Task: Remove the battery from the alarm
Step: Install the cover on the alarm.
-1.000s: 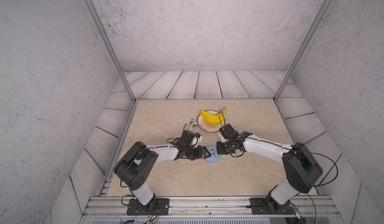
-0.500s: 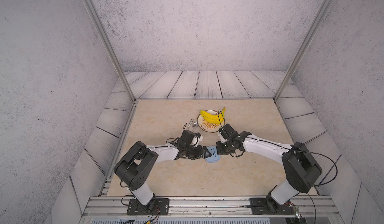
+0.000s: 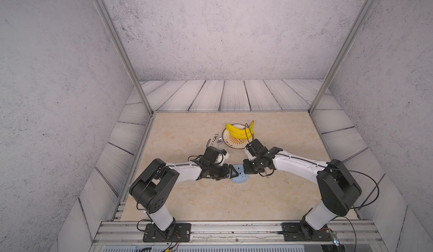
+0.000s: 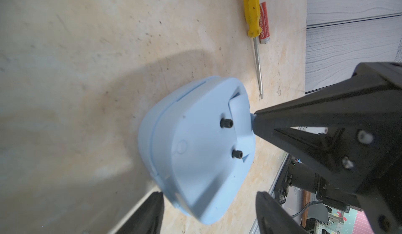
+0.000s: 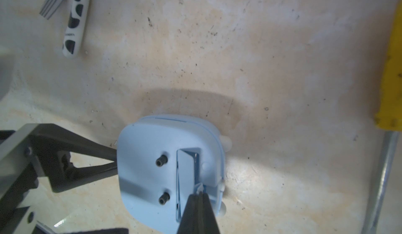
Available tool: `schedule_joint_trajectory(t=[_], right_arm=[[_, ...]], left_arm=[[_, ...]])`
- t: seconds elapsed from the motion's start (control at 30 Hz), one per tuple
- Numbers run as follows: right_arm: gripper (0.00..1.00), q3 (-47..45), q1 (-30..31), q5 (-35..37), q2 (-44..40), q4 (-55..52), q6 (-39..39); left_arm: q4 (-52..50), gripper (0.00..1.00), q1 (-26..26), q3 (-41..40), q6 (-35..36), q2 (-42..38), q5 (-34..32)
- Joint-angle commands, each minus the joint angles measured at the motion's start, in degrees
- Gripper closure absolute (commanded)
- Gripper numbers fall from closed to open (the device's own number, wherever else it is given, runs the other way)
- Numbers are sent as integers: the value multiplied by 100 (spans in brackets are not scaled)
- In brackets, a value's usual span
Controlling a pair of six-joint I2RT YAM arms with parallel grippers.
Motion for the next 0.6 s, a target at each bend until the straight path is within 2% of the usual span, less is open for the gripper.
schedule_joint_trajectory(t=[0.0,0.57], right_arm=[[100,144,44,-268,119,-95,34],[100,443,32,-381,259,-291,-55]], left_arm=[[56,27,0,-42,15,50,70],[38,27,-2,-72,39,14,52]])
